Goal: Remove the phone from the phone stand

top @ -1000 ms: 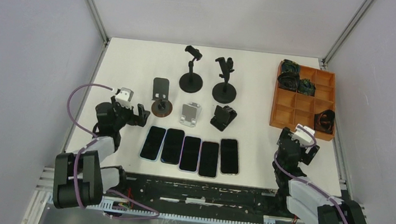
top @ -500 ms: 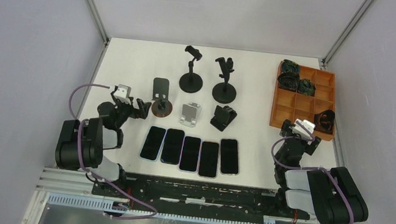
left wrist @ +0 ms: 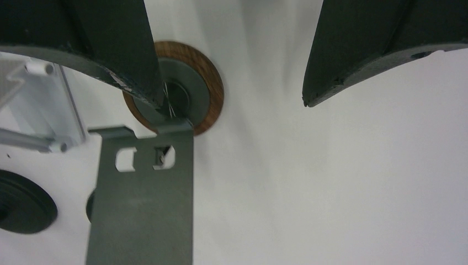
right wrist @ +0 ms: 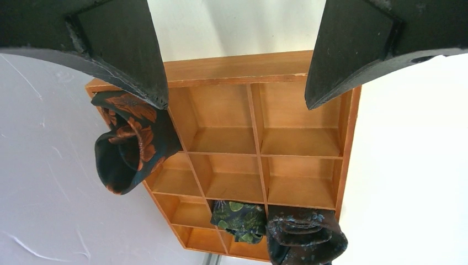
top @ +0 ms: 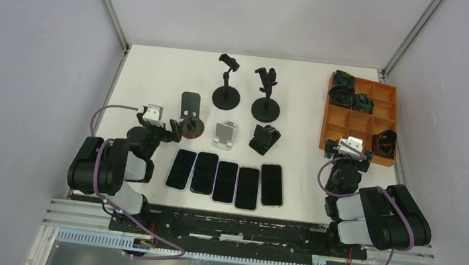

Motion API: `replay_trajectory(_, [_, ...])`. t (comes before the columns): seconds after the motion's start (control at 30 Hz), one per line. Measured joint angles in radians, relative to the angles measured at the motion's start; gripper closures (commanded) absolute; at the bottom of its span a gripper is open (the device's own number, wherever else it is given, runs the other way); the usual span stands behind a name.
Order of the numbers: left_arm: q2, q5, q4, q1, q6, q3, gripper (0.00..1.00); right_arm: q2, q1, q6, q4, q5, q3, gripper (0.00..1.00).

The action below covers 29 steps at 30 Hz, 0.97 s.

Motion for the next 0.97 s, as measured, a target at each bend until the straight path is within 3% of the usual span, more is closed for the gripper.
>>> replay_trajectory(0.97, [0.000, -0.075, -0.075, -0.007, 0.000, 0.040, 0.00, -0.003, -0.042, 0.008, -0.006, -0.074, 0.000, 0.02])
